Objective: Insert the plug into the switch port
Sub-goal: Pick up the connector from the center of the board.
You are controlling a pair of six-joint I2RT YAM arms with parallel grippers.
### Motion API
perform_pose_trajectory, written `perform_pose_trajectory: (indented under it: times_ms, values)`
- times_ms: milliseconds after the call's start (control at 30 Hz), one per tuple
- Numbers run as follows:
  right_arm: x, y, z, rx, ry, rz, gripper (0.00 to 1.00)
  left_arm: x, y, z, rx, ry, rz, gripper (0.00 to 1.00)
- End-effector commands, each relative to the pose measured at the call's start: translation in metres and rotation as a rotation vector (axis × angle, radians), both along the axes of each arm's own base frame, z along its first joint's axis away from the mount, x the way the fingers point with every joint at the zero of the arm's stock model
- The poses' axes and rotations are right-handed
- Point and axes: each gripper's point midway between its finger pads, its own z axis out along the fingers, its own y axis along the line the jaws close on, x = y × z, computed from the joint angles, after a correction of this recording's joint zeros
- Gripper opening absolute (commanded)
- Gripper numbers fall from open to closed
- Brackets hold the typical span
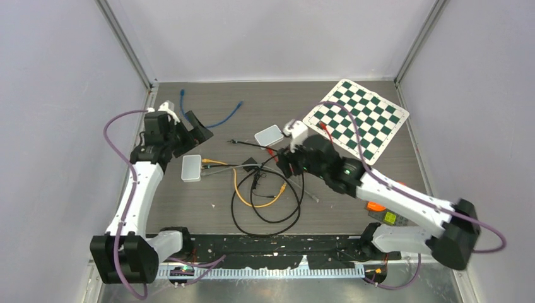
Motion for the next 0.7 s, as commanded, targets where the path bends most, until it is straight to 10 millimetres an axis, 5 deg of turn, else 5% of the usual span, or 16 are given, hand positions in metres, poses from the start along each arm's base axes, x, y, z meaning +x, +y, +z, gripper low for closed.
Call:
perform_pose_trajectory:
  times_ms: [0,100,233,267,300,333,433,667]
  values:
    - [0.04,0.051,0.018,-0.083,-0.128,0.173,0.64,-0.032,0.008,-0.01,-0.035,0.06,-0.05,1.0]
    - [0.065,0.091,-0.001,-0.13,-0.109,0.273,0.63,-0.044,0.009,-0.021,-0.064,0.098,-0.066,1.0]
    - [0.097,0.12,-0.042,-0.246,-0.043,0.382,0.58,-0.051,0.021,-0.038,-0.075,0.135,-0.027,1.0]
    - [0.106,0.124,-0.036,-0.263,-0.045,0.395,0.58,-0.053,0.024,-0.04,-0.077,0.138,-0.013,1.0]
    - [0.112,0.128,-0.058,-0.299,-0.011,0.418,0.56,-0.053,0.026,-0.041,-0.081,0.132,-0.004,1.0]
    - [0.12,0.131,-0.055,-0.306,-0.011,0.419,0.56,-0.054,0.027,-0.042,-0.081,0.122,0.001,1.0]
    - [0.139,0.137,-0.086,-0.363,0.03,0.437,0.54,-0.056,0.026,-0.042,-0.084,0.094,-0.005,0.99]
    - [0.169,0.147,-0.124,-0.43,0.089,0.484,0.53,-0.058,0.007,-0.041,-0.158,0.066,-0.111,0.91]
